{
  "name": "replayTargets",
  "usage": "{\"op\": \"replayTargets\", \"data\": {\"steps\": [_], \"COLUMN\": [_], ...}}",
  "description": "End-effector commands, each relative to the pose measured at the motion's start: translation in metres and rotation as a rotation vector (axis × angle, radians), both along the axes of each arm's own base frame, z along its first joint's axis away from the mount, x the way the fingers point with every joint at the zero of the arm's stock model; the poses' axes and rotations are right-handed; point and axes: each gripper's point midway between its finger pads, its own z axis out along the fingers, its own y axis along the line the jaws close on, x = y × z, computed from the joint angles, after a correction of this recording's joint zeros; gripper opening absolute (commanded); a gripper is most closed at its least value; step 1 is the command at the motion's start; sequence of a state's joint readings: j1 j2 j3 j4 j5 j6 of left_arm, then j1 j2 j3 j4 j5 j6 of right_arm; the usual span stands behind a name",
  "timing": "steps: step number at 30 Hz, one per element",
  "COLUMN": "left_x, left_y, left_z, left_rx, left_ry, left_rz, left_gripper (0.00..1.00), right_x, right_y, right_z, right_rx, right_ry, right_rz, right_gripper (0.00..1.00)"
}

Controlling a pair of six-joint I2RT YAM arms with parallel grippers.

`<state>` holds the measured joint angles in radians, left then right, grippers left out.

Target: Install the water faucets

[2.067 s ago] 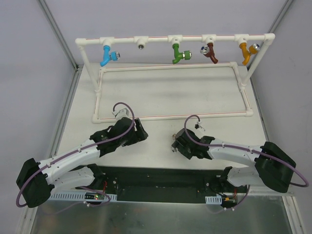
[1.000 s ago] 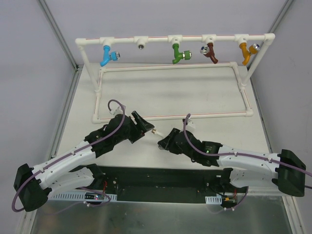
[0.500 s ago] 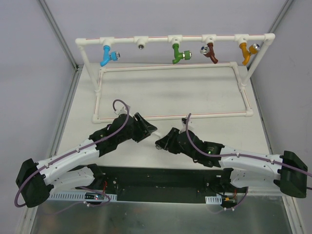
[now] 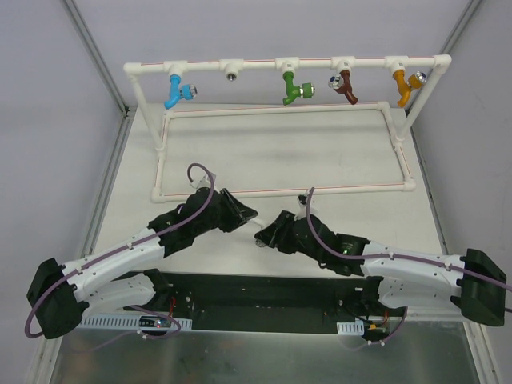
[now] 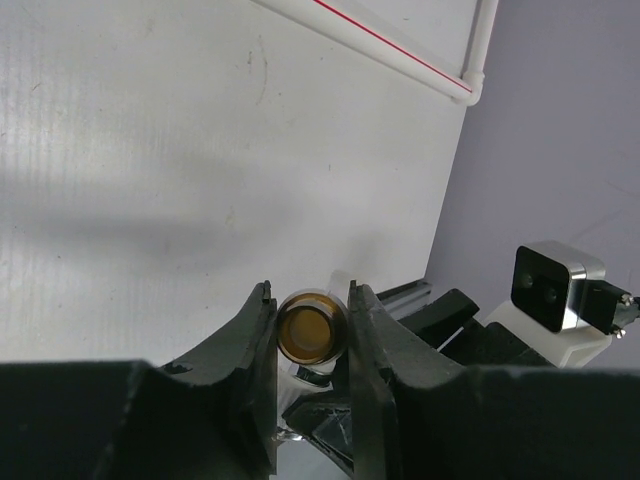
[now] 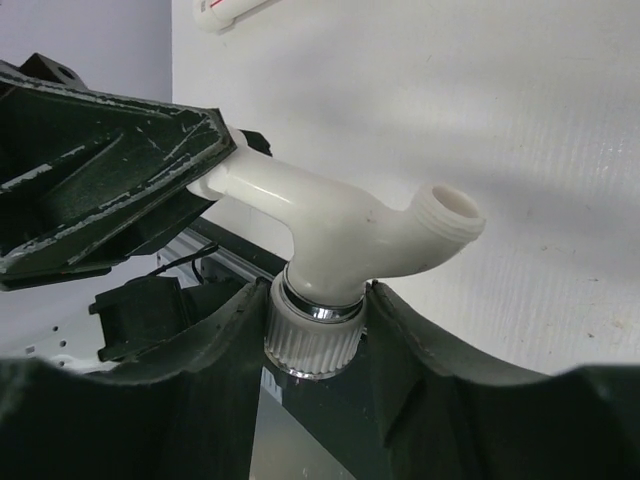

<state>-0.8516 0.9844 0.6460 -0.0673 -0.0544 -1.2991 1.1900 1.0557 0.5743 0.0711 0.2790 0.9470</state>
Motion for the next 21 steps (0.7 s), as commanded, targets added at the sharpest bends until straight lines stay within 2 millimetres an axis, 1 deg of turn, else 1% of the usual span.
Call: {"op": "replayTargets", "data": {"steps": [1,3,4,5,6,8,11,14,16,19,21], "left_x": [-0.003,-0.003,-0.003,-0.004,-0.006,-0.009,-0.011,-0.021,-0.025,-0.033,-0.038], "left_y": [-0.004,-0.005,-0.005,-0.006,-0.007,-0.008,-0.007,-0.014,-0.017,-0.023,-0.025], "left_z": [0.015,0.031,0.036,0.045,0.051,0.068,0.087,0.104,0.11,0.115,0.118], "left_rx": [-0.059,-0.122,-0.148,-0.189,-0.221,-0.293,-0.352,-0.413,-0.44,-0.46,-0.473], "left_ry": [-0.039,-0.086,-0.102,-0.125,-0.141,-0.184,-0.229,-0.252,-0.251,-0.24,-0.24], "left_rz": [-0.015,-0.017,-0.017,-0.019,-0.026,-0.04,-0.044,-0.11,-0.141,-0.196,-0.228], "left_gripper": [0.0,0.0,0.0,0.0,0.0,0.0,0.0,0.0,0.0,0.0,0.0], "right_x": [-0.004,-0.007,-0.009,-0.011,-0.012,-0.014,-0.02,-0.023,-0.026,-0.028,-0.028], "right_y": [0.005,0.002,0.0,-0.002,-0.006,-0.012,-0.018,-0.022,-0.024,-0.026,-0.028], "right_z": [0.032,0.041,0.05,0.057,0.06,0.071,0.087,0.102,0.114,0.124,0.126], "right_rx": [0.124,0.182,0.23,0.268,0.292,0.338,0.38,0.405,0.421,0.415,0.382], "right_ry": [-0.066,-0.092,-0.111,-0.131,-0.144,-0.175,-0.221,-0.273,-0.32,-0.365,-0.381], "right_rz": [0.04,0.05,0.056,0.063,0.063,0.065,0.09,0.113,0.138,0.158,0.165], "right_gripper": [0.58,0.71,0.75,0.79,0.8,0.82,0.82,0.82,0.81,0.79,0.77]}}
